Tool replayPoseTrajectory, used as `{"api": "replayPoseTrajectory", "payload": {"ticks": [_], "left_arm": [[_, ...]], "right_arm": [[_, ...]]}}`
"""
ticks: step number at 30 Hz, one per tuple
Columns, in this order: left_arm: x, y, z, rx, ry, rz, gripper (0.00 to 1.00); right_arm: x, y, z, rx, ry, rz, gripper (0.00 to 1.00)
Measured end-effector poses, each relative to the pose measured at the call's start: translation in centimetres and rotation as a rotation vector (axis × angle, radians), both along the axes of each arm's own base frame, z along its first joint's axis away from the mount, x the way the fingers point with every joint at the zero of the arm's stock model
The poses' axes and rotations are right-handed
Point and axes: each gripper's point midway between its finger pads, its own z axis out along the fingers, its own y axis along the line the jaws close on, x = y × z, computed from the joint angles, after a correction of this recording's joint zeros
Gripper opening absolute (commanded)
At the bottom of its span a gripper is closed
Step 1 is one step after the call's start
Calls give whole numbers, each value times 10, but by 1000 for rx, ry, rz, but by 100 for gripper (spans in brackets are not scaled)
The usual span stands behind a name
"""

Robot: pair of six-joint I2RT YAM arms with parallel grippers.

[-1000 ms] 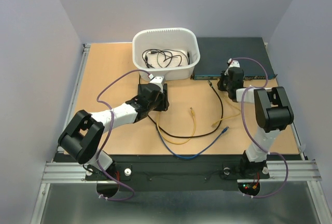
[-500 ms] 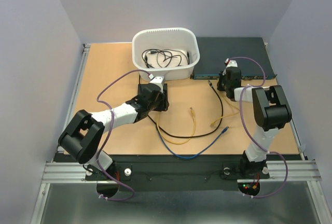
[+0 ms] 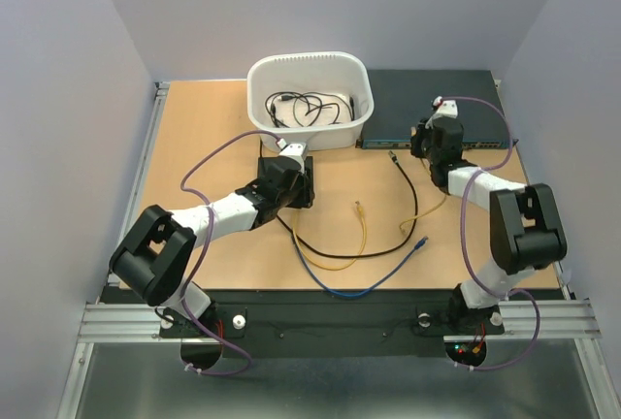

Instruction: Insert the plug into the switch port

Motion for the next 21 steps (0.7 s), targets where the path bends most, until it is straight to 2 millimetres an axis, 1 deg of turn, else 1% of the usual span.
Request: {"api": "replayPoseTrajectory", "payload": {"ticks": [2,3,4,5,7,9,11,13,14,16,18,19,21], "left_arm": [[1,1,1,3,-7,9,50],[2,2,3,1,-12,18,50],[4,4,6,-2,-20,29,51],[5,4,9,-5,-26,35,51],[10,10,23,-34,-51,66,51],[14,17,36,-69,-73,98,51],[16,27,54,-116,-106,134,51],[15,37,68,-155,-137,161,51],[12,39,78,-191,-166,167,51],[5,42,89,-229,-195,166,51],[-3,48,106,-282,-247,173,52],[-6,52,111,-298,-267,183,55],[-8,58,120,-321,-300,204,56]], "right_arm": [[-1,8,35,23,-85,12,1],[-3,15,56,38,-134,27,0],[-5,20,69,47,-163,38,1],[-11,31,84,62,-196,63,0],[-26,53,100,85,-230,121,0],[-42,72,102,104,-232,186,1],[-68,94,92,146,-207,282,0],[-94,111,78,199,-167,380,0],[-106,118,73,233,-157,429,0],[-130,132,64,299,-125,520,0],[-145,143,60,348,-106,594,1],[-153,150,60,375,-97,639,0],[-165,163,64,412,-96,713,0]]}}
